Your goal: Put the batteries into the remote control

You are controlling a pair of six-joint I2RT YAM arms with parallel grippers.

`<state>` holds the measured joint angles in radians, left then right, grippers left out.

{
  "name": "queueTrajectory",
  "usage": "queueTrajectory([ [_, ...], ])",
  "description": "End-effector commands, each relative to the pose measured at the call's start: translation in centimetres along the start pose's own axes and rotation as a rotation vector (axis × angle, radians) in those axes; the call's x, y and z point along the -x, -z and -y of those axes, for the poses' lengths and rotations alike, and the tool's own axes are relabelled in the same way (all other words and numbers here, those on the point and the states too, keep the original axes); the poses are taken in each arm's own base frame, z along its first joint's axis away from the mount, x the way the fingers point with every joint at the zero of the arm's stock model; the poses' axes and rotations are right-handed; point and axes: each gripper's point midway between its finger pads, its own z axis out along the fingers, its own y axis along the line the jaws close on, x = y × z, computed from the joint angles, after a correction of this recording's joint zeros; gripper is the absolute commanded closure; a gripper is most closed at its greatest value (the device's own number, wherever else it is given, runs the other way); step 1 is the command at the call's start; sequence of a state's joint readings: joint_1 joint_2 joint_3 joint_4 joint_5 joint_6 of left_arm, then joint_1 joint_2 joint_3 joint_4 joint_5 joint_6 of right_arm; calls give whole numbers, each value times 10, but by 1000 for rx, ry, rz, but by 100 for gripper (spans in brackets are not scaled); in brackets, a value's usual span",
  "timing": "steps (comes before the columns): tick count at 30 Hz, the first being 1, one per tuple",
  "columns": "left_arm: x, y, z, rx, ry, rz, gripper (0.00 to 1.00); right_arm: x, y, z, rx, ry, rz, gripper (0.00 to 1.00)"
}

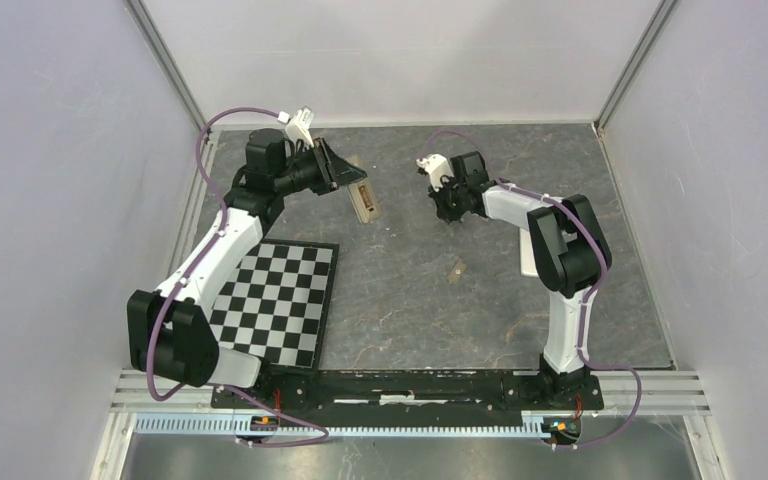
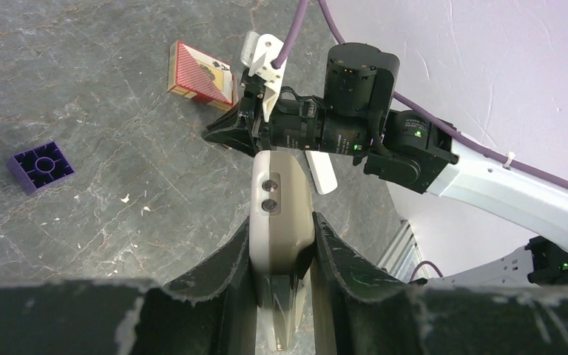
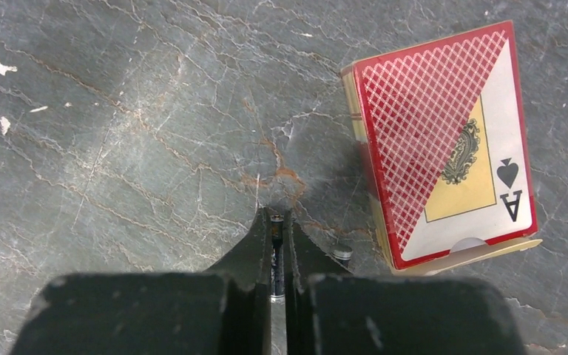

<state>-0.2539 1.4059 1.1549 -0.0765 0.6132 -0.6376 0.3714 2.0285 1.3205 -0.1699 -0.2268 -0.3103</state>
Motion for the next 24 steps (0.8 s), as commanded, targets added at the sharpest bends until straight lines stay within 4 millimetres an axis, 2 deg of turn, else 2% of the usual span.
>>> queueTrajectory([
  [1,13,7,20,-58,-9,39,98,1,0,1,0,-63,-19,100],
  [5,13,11,23,-73,-11,66,98,36,17,-4,7,-139,74,100],
  [7,14,12,25,-90,-11,85,98,57,34,-7,6,-186,140,100],
  [12,15,13,32,-144,9,138,98,115,99,-28,74,-350,398,100],
  [14,15,12,34,-163,21,154,98,138,135,-39,115,-382,528,100],
  [19,7,6,39,-188,42,167,98,169,206,-72,250,-427,757,100],
  [22,-2,0,45,-197,47,161,98,184,240,-97,314,-401,851,100],
  [24,-5,-4,51,-209,63,160,98,191,254,-112,343,-384,887,100],
])
